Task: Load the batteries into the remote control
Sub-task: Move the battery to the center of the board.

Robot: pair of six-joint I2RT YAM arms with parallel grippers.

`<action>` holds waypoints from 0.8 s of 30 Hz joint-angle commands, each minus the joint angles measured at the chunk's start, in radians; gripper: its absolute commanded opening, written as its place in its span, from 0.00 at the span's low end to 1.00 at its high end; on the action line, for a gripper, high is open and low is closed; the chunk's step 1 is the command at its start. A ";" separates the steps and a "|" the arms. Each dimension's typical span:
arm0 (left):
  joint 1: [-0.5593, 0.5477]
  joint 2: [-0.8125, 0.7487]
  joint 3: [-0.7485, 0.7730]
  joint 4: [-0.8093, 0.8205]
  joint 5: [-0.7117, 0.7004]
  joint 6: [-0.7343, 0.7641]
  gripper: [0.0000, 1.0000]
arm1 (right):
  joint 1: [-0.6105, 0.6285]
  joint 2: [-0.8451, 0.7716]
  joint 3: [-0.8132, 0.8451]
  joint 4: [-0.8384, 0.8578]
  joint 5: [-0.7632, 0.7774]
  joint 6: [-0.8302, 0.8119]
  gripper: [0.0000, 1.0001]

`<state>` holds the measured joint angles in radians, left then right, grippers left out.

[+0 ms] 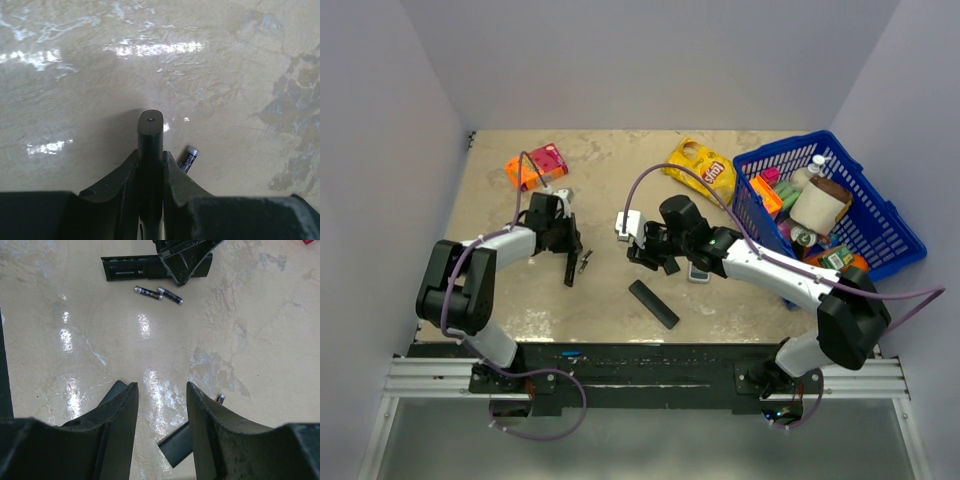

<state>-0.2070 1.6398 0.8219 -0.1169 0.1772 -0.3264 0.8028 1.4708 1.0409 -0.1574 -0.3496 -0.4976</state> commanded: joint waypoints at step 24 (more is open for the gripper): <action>-0.098 -0.109 0.000 0.017 0.113 0.032 0.00 | 0.041 0.049 0.036 -0.050 0.057 -0.013 0.47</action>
<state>-0.3035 1.6291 0.8257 -0.1276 0.2977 -0.2623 0.8307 1.5135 1.0428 -0.1833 -0.3244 -0.5018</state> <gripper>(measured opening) 0.237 0.468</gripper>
